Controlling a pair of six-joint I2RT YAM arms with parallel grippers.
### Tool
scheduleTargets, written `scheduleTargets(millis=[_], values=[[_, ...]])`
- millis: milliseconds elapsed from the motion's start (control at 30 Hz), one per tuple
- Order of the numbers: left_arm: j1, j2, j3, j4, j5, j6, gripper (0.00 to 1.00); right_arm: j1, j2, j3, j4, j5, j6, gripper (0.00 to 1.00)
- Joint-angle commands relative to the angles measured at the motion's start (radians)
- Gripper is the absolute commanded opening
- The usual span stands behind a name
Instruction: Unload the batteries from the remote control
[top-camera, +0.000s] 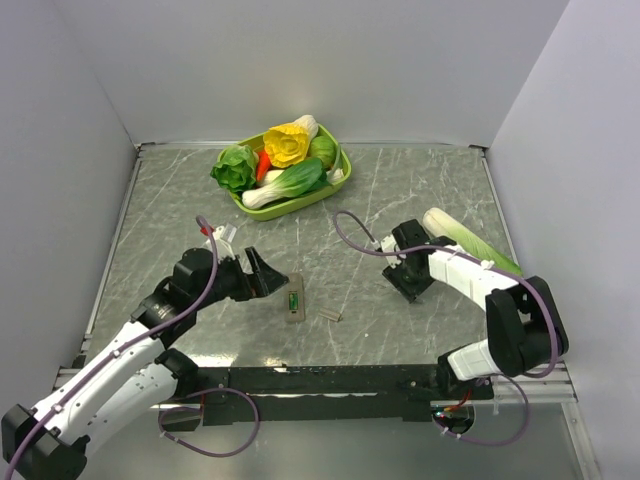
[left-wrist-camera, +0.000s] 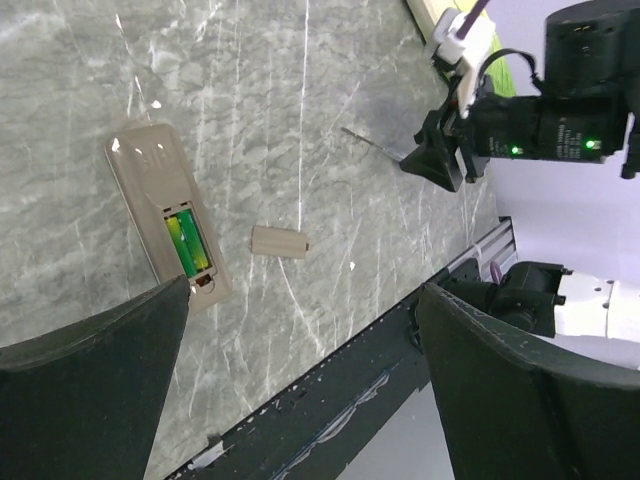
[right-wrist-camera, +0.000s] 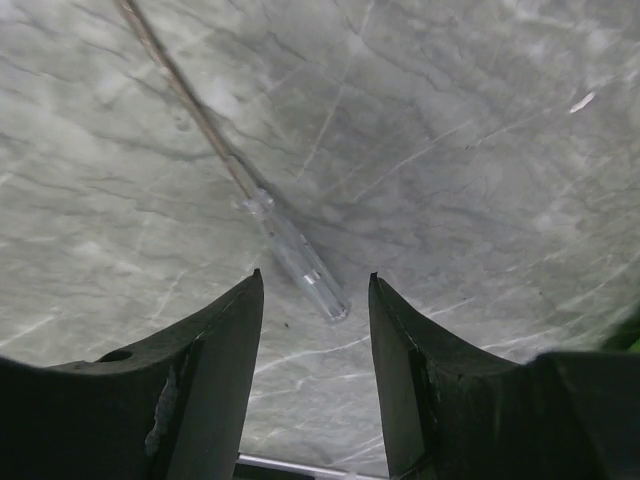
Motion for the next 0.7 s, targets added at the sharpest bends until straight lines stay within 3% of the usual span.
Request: scheduleTargets(millis=[0, 100, 200, 400, 500, 667], values=[[-0.011, -0.029, 0.0, -0.001, -0.057, 0.001, 0.99, -0.017, 0.038, -0.003, 0.045, 0.007, -0.05, 0.54], [-0.016, -0.026, 0.005, -0.012, -0.076, -0.001, 0.99, -0.02, 0.079, -0.01, 0.063, 0.002, -0.056, 0.53], [-0.016, -0.017, -0.004, -0.012, -0.121, -0.018, 0.98, -0.02, 0.113, 0.002, 0.051, -0.001, -0.056, 0.45], [-0.016, -0.014, 0.016, -0.049, -0.147, -0.045, 0.95, 0.011, 0.121, 0.055, 0.004, -0.097, -0.03, 0.12], [-0.016, -0.037, 0.017, -0.049, -0.147, -0.048, 0.94, 0.051, 0.102, 0.092, -0.007, -0.129, -0.016, 0.01], [-0.002, -0.019, 0.042, -0.044, -0.103, -0.073, 0.91, 0.094, -0.032, 0.158, 0.011, -0.201, 0.071, 0.0]])
